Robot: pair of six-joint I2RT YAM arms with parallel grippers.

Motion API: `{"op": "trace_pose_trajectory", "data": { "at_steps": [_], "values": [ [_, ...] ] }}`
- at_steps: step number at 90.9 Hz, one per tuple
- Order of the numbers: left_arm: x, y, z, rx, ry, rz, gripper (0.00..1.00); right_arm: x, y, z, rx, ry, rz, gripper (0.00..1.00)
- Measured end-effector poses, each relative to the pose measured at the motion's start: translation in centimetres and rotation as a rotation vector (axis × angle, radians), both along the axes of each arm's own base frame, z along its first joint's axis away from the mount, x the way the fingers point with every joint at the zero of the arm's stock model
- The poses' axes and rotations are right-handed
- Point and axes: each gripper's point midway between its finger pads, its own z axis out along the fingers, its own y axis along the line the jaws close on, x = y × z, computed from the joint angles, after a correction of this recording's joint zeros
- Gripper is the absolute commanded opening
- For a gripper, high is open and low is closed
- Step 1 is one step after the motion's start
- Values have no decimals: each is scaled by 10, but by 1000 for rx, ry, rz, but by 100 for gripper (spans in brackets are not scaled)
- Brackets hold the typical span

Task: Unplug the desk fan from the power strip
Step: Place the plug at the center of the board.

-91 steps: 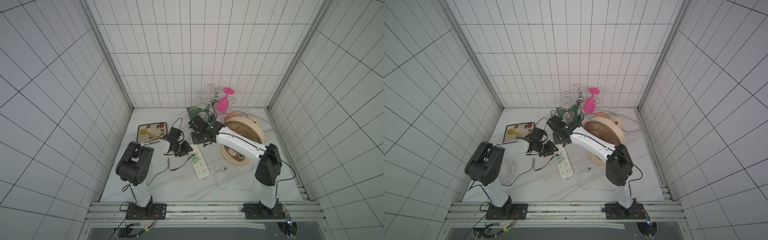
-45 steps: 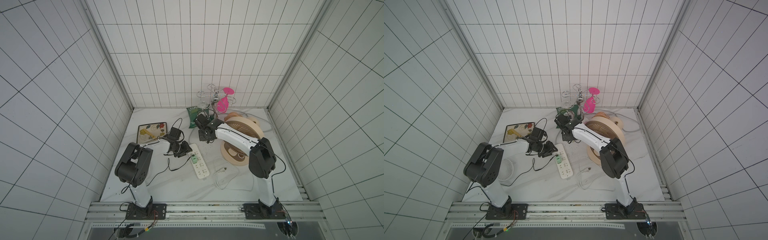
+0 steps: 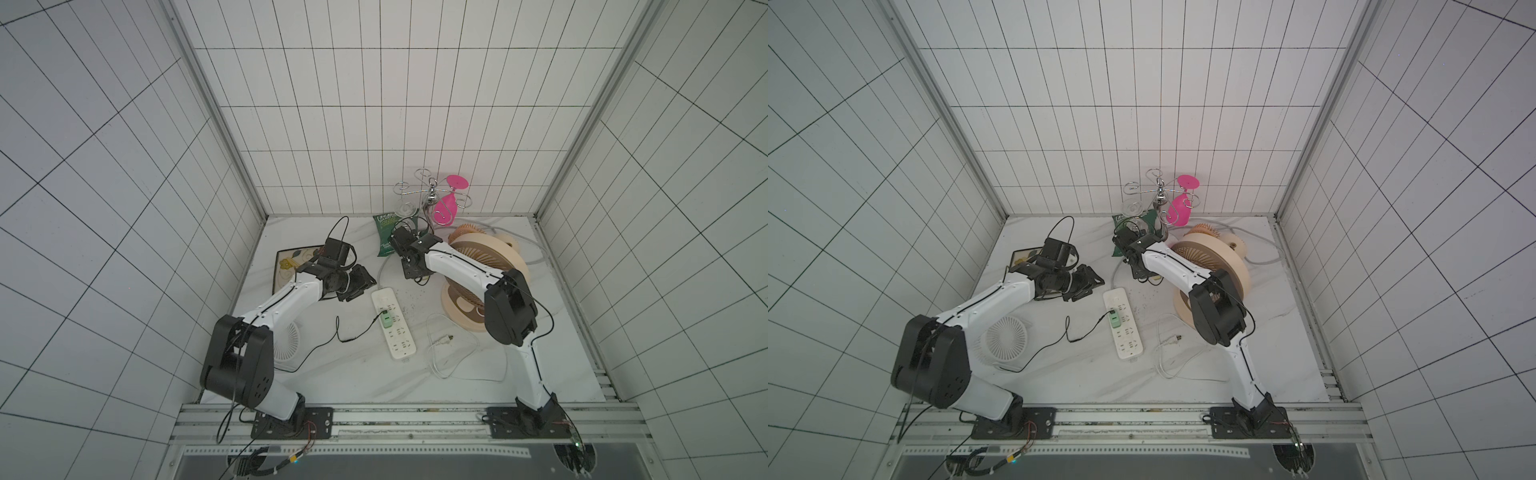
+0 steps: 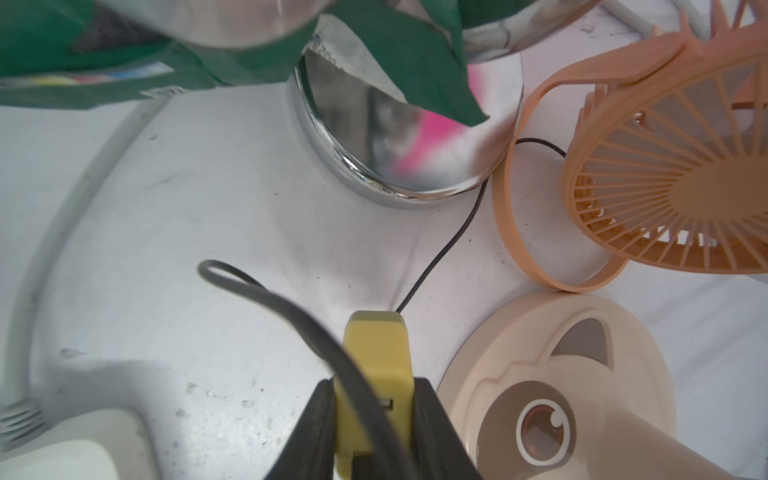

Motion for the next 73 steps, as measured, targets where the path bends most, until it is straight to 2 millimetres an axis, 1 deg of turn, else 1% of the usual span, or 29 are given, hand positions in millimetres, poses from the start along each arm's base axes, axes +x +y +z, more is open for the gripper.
{"op": "trace_pose_trajectory", "data": {
  "at_steps": [9,25,31,41,47,50,55,60,66,70,71,73],
  "values": [
    [-4,9,14,-9,-15,27,54,2,-4,-5,-50,3,9,14],
    [-12,24,32,-19,-38,67,54,-1,-19,-5,-131,4,0,13],
    [-14,26,34,-18,-37,75,54,-2,-23,-5,-147,6,-5,13],
    [-19,28,31,-11,-17,81,54,-4,-26,-6,-164,13,-11,13],
    [-21,30,29,-6,-5,84,54,-5,-27,-8,-174,17,-11,16],
    [-22,30,29,-5,-2,86,55,-5,-26,-11,-179,21,-8,19],
    [-23,31,29,-2,1,89,54,-7,-25,-14,-183,26,-3,30],
    [-25,32,30,0,2,92,55,-8,-23,-20,-183,40,1,44],
    [-27,34,33,1,-1,97,55,-10,-20,-26,-174,59,9,64],
    [-28,36,34,3,-3,101,55,-12,-17,-28,-164,69,17,73],
    [-28,36,35,3,-3,102,55,-12,-17,-29,-162,72,19,77],
    [-28,37,35,4,-4,104,55,-14,-15,-30,-156,82,28,80]
  ]
}}
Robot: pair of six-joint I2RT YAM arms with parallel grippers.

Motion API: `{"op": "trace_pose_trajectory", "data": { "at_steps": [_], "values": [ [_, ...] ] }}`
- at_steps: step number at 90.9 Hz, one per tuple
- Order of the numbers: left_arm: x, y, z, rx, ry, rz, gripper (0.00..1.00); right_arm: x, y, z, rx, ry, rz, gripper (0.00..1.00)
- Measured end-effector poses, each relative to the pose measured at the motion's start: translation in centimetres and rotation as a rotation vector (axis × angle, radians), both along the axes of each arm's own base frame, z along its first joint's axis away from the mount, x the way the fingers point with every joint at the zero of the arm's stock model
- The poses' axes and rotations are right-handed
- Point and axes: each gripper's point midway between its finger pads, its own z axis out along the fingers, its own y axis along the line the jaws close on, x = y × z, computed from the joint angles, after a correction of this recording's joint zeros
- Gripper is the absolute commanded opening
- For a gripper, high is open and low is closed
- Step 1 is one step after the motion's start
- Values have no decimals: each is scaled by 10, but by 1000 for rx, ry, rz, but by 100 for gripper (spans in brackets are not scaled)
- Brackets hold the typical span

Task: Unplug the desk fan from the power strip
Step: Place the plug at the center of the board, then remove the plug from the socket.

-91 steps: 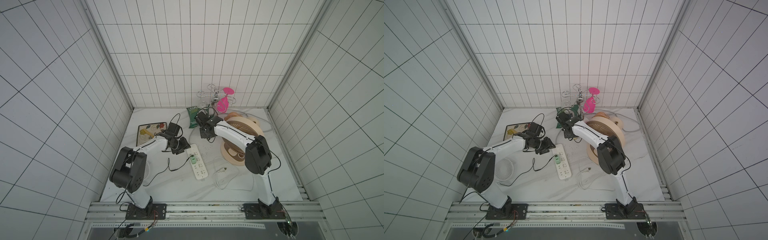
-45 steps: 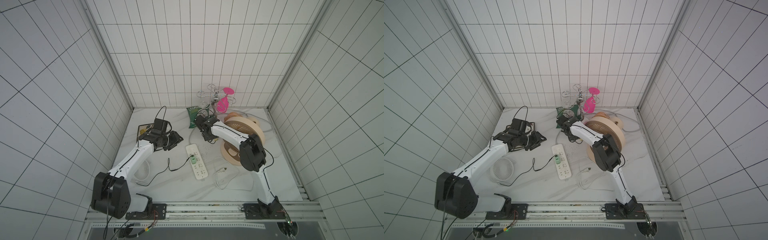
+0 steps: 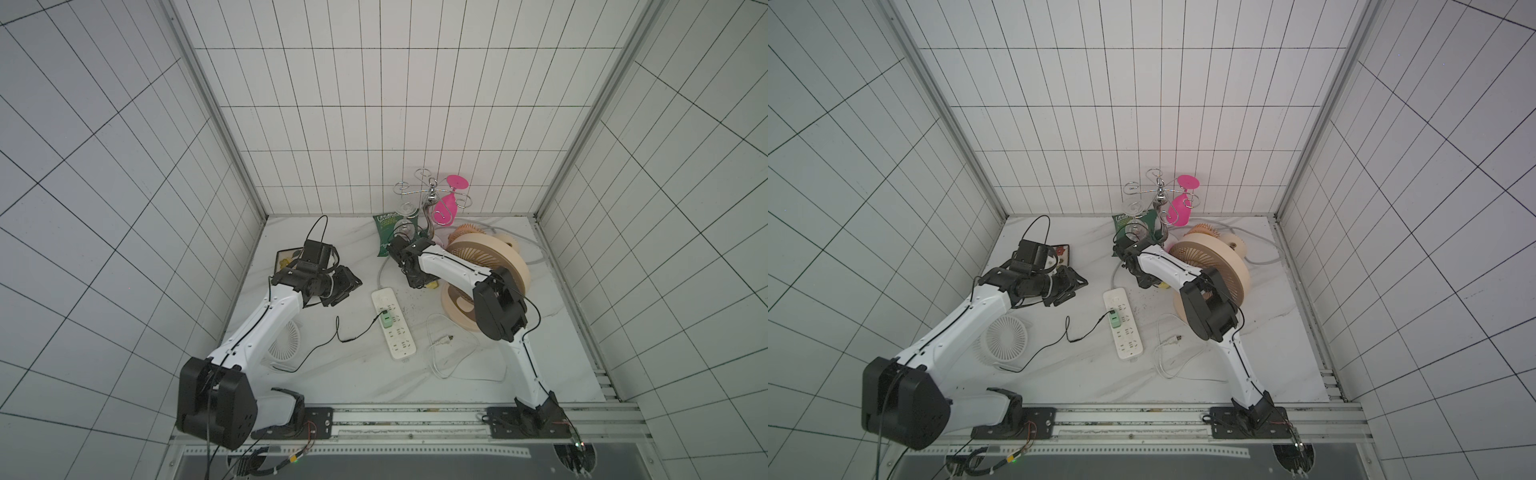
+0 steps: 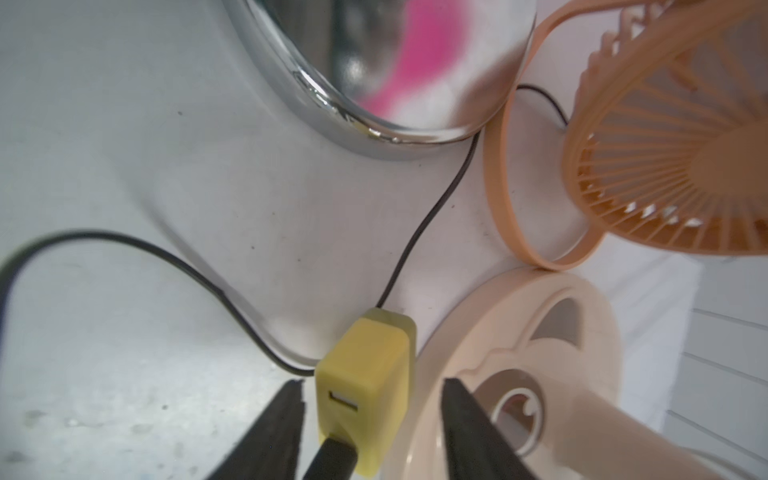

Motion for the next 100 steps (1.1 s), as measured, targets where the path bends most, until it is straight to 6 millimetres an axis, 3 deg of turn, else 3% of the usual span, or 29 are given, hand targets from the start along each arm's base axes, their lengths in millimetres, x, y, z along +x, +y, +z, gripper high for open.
{"op": "trace_pose_trajectory", "data": {
  "at_steps": [12,22,48,62,76,92,100],
  "values": [
    [-1,4,4,0,-9,11,55,-8,12,-4,72,39,19,89],
    [-1,7,5,0,-10,21,55,-16,22,6,150,62,26,91],
    [-2,11,-3,-9,16,50,55,-46,41,97,461,27,55,87],
    [5,5,-16,-34,41,44,55,-81,48,122,577,61,92,84],
    [17,-3,-35,-53,76,25,55,-118,75,111,603,135,158,80],
    [27,-11,-48,-76,103,-8,55,-172,89,62,553,224,246,74],
    [31,-15,-52,-85,105,-23,55,-186,91,49,535,242,275,73]
  ]
}}
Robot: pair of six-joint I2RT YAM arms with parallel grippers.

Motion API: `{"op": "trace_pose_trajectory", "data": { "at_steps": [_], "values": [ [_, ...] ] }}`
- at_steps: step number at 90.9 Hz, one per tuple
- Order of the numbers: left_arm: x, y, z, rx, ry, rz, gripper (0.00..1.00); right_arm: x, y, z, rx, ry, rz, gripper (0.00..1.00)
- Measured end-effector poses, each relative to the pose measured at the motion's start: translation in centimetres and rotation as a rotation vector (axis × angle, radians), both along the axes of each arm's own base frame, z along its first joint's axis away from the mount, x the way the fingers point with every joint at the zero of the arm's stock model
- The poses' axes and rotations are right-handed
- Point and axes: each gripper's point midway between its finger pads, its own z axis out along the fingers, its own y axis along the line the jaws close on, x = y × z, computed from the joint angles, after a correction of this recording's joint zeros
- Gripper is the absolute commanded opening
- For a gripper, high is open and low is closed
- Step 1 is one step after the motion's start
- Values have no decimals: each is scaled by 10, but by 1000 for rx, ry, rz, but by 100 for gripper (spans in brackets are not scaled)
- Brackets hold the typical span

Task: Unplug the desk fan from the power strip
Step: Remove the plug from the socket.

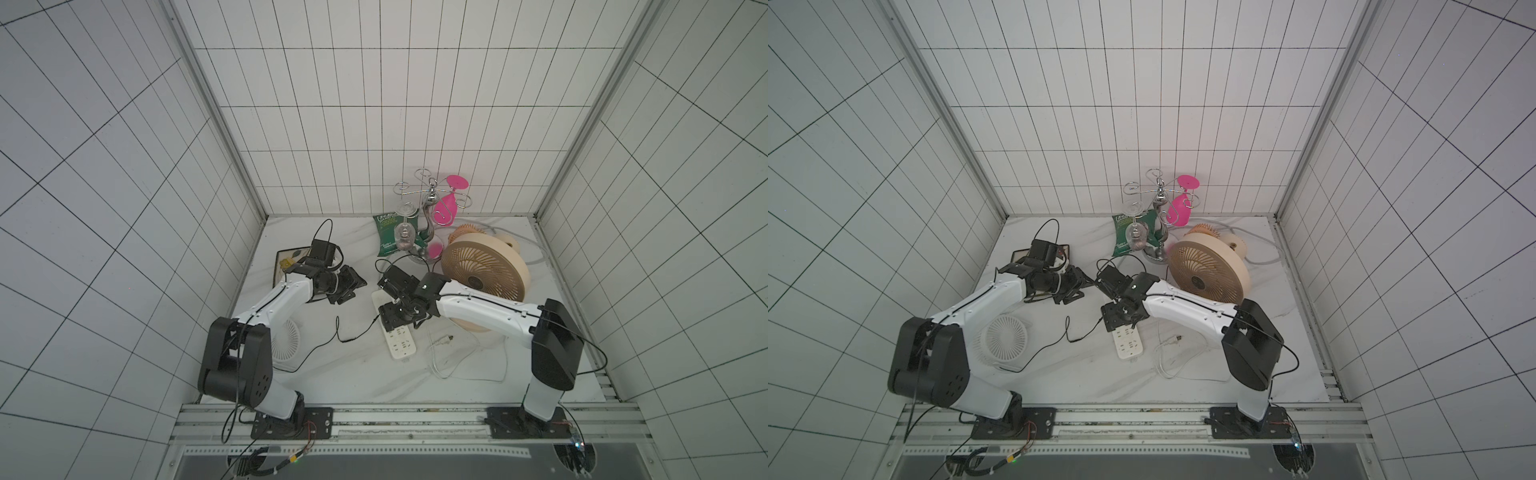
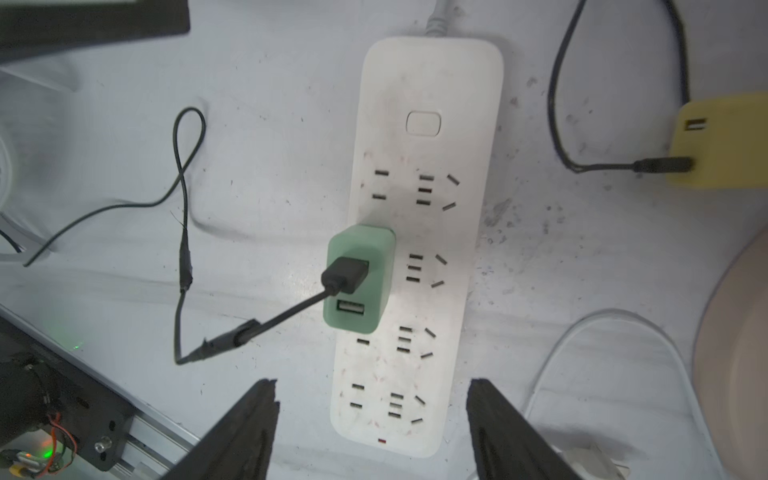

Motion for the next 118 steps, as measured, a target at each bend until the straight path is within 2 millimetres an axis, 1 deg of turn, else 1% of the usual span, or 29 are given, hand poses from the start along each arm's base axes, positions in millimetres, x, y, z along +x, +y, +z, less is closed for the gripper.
{"op": "trace_pose_trajectory", "data": {
  "at_steps": [6,18,26,37,42,53,75,88,96,103,118],
  "values": [
    [1,-3,-6,-2,9,-14,55,-1,4,0,10,-9,12,70],
    [0,-12,-23,-3,43,-48,54,8,15,2,30,-45,15,63],
    [-2,-17,-34,0,68,-68,54,14,22,-5,18,-58,17,57],
    [-3,-22,-43,1,85,-85,54,18,25,-20,-15,-57,19,52],
    [-3,-23,-44,0,87,-89,54,19,25,-25,-26,-55,19,51],
    [-3,-27,-46,-6,86,-103,53,21,23,-30,-47,-61,18,45],
    [-6,-34,-54,-8,100,-134,51,24,26,-33,-58,-70,24,35],
    [-9,-39,-54,-6,99,-152,51,25,26,-33,-67,-74,23,30],
    [-12,-44,-54,-6,98,-167,51,27,26,-33,-70,-80,21,28],
    [-15,-48,-57,-7,100,-179,48,27,26,-33,-71,-81,21,27],
    [-23,-50,-70,-3,133,-193,45,28,26,-33,-76,-82,20,26]
  ]
}}
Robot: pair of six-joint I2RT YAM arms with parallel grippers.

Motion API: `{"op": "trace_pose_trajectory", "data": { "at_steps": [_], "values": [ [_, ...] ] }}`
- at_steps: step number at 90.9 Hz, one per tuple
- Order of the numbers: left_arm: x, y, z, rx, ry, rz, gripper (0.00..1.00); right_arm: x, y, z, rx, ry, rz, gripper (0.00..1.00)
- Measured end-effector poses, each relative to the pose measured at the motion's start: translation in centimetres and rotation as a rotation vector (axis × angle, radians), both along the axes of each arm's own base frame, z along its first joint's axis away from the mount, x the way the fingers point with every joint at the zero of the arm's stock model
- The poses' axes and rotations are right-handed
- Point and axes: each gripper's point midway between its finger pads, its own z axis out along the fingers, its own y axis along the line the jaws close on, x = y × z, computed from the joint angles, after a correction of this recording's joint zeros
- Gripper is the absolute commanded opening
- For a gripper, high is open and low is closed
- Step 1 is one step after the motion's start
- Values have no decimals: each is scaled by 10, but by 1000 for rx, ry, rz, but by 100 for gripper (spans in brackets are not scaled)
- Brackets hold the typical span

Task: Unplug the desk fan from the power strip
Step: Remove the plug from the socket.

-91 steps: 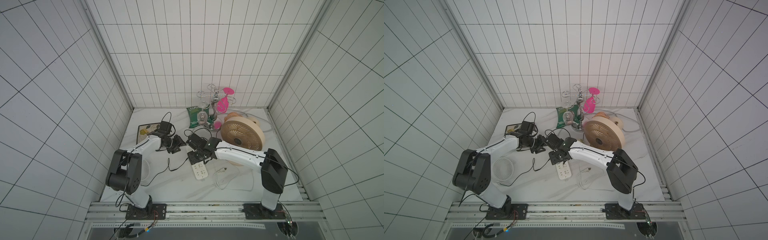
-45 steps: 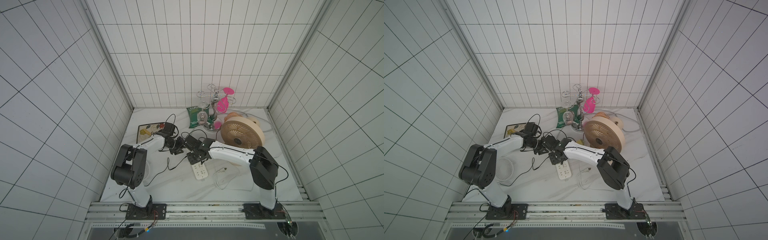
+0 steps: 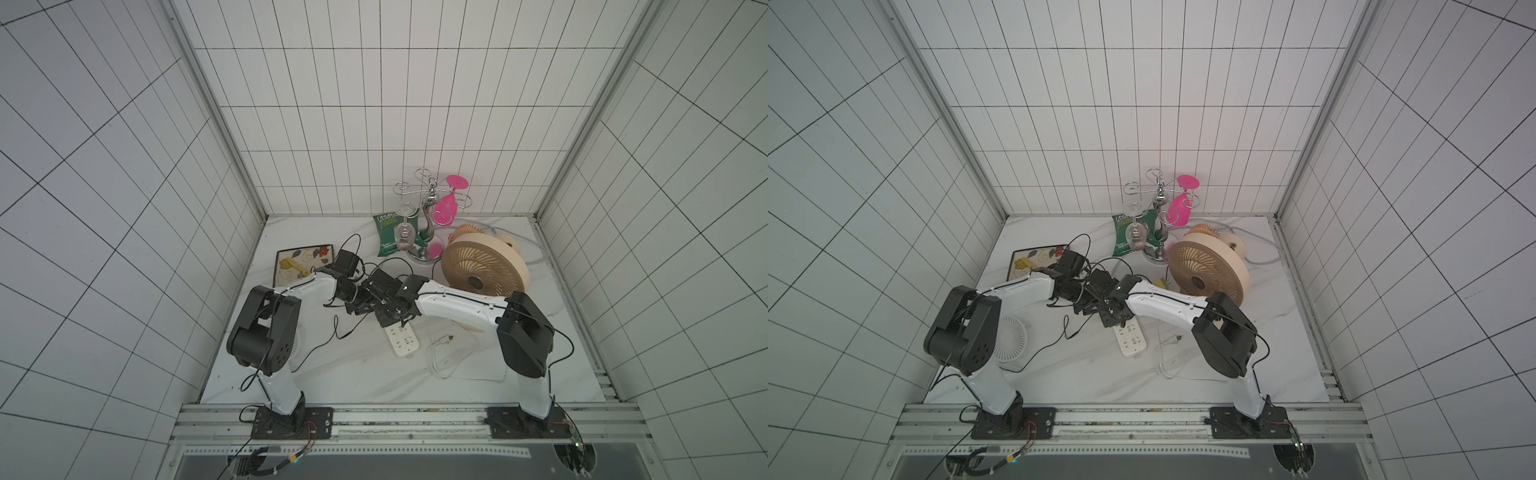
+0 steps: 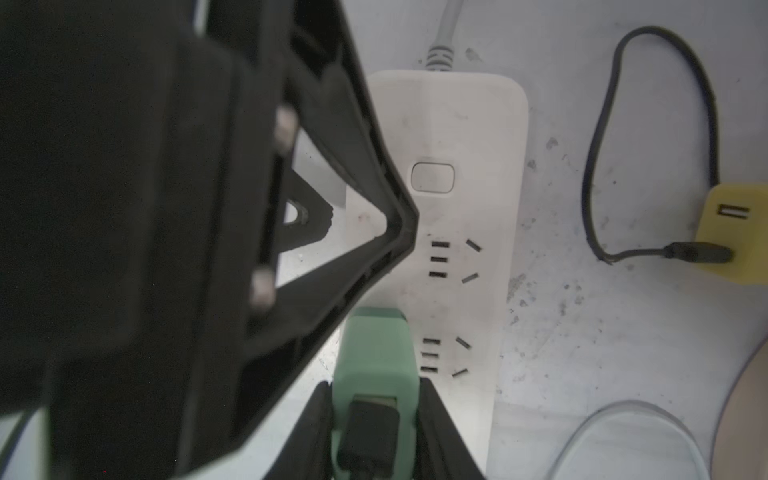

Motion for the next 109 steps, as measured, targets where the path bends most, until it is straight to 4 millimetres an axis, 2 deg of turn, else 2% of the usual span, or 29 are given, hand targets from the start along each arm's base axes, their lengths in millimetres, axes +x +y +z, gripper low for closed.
{"op": "trace_pose_trajectory", "data": {
  "at_steps": [22,109],
  "values": [
    [-8,4,-13,19,28,-12,44,2,3,0,-1,-4,2,24],
    [0,1,-20,17,-25,-54,45,8,0,5,-31,-83,33,20]
  ]
}}
